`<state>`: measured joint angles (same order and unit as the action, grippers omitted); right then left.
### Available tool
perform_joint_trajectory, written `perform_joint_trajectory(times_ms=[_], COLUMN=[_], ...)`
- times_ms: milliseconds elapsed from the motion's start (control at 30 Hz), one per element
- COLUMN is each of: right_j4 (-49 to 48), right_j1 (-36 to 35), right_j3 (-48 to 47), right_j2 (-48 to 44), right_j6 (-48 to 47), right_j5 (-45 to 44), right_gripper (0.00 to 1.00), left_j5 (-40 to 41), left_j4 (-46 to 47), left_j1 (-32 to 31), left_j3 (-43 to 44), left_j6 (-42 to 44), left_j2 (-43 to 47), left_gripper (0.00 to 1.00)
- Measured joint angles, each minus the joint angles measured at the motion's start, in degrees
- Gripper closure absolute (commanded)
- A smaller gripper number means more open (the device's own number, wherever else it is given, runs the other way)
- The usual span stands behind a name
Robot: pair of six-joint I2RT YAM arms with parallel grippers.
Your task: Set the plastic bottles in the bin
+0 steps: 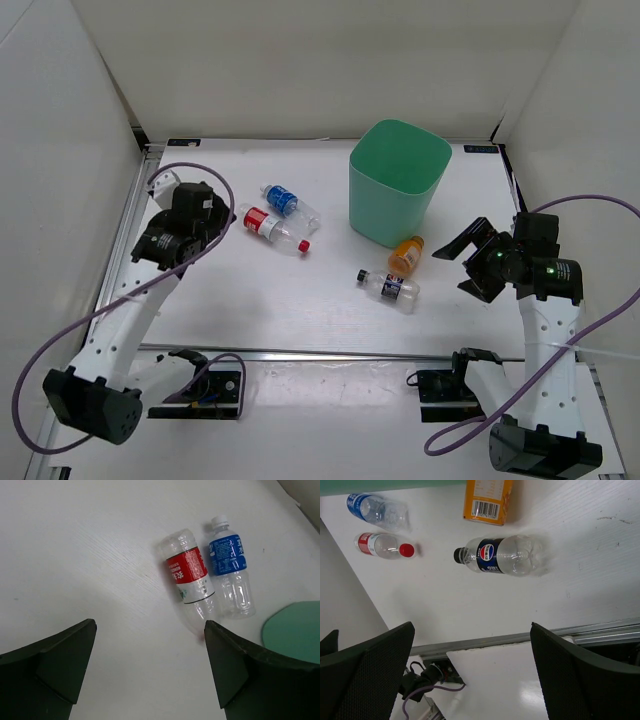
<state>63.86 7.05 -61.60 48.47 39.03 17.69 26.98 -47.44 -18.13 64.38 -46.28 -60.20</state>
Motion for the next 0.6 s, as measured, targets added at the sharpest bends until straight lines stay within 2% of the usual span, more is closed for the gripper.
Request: perform_joint_trajectory(times_ms=[100, 267, 467, 600], right_j4=[-0.4, -1.8, -3.9, -4.2], right_j1=[0.0, 0.0, 0.1, 0.1], right_j3=[0.0, 0.0, -2.0, -2.1], right_j2=[0.0, 1.4, 7.7, 8.2], right_j6=[0.6, 1.8, 1.9, 1.6], right_j5=[-0.2, 0.0, -0.5, -1.3], right_gripper=[0.00, 0.00, 0.00, 0.00], left_j5=[-2.5, -12.3, -22.8, -27.2], left_j4=[1.8, 4.9, 11.3, 13.7], left_j1=[2.4, 10.7, 11.4, 10.6], left_j3=[-2.7, -5.7, -6.4, -0.3], left_j6=[-4.7, -11.0, -13.7, -12.3], left_j2=[-1.9, -8.0, -19.1, -29.5], left_gripper=[0.02, 0.00, 0.00, 0.00])
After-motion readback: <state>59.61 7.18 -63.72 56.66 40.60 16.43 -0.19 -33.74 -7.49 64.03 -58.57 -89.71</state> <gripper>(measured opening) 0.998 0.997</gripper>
